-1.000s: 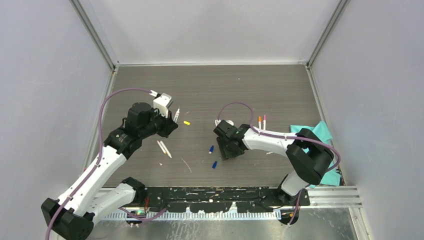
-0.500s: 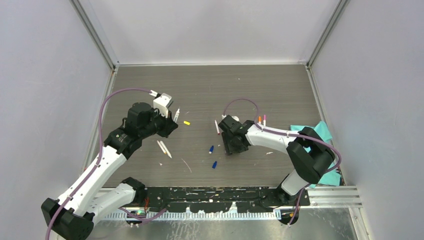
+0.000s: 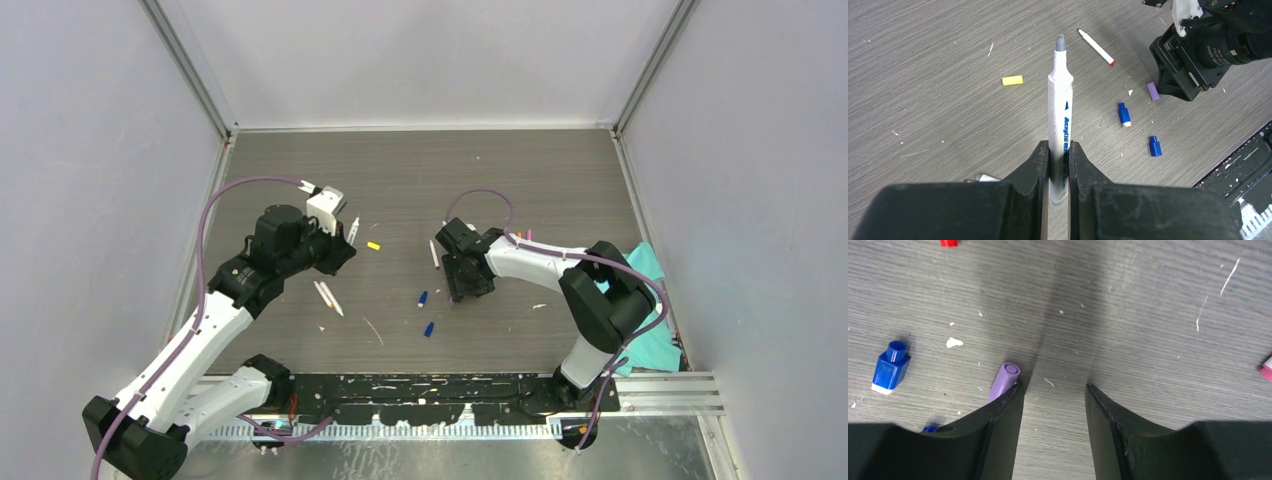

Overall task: Insert the pens into the pen caps
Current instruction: Pick up the pen cap at the center of the board.

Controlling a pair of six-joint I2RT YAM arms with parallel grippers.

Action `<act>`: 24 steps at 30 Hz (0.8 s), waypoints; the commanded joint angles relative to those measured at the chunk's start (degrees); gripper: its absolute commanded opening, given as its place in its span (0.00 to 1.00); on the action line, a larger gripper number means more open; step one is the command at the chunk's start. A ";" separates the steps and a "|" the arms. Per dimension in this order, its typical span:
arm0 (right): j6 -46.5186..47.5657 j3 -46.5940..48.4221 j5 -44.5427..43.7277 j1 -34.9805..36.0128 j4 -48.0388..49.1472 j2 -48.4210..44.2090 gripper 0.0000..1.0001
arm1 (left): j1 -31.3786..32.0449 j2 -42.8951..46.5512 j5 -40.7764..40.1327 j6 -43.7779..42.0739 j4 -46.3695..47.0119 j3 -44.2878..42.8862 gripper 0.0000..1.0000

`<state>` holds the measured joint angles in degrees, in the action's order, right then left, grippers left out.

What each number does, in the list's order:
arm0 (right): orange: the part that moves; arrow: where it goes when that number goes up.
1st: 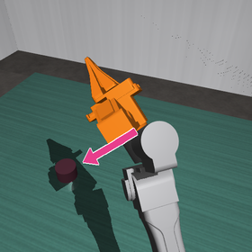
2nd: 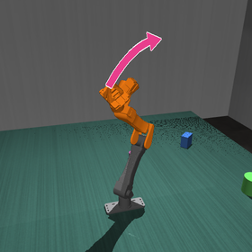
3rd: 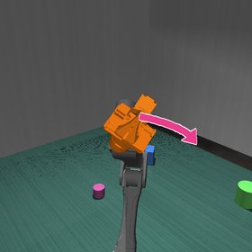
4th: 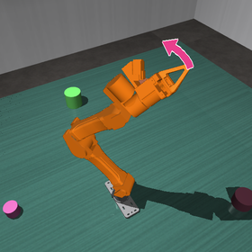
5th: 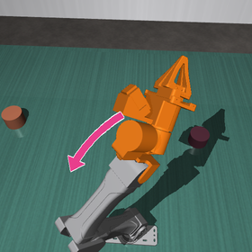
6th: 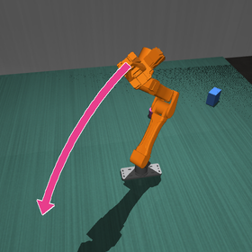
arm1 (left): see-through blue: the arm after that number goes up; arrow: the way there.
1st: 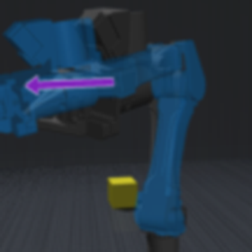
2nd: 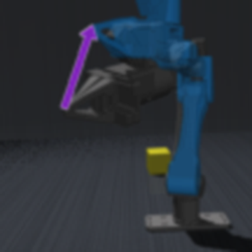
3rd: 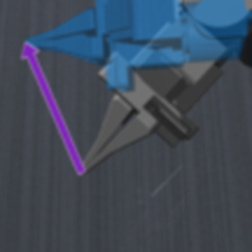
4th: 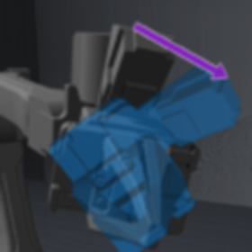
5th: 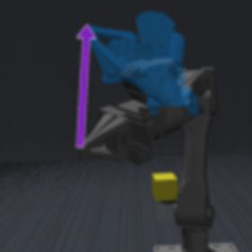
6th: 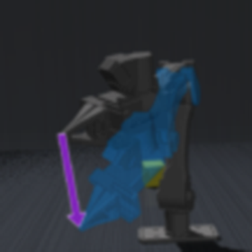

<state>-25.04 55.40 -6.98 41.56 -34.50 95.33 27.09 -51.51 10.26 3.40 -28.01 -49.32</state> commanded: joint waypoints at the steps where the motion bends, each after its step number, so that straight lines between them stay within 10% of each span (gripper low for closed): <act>1: 1.63 2.42 -3.84 -0.77 4.18 3.24 0.54 | -0.14 0.38 -0.51 -0.26 2.60 -0.33 0.00; 24: -3.78 6.42 2.05 2.19 -0.80 -5.91 0.51 | -0.10 1.60 -0.51 0.20 2.70 -0.19 0.00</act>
<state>-26.68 60.90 -5.76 41.98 -35.07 89.36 27.09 -51.24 10.24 3.46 -28.01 -49.32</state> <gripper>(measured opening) 0.527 0.119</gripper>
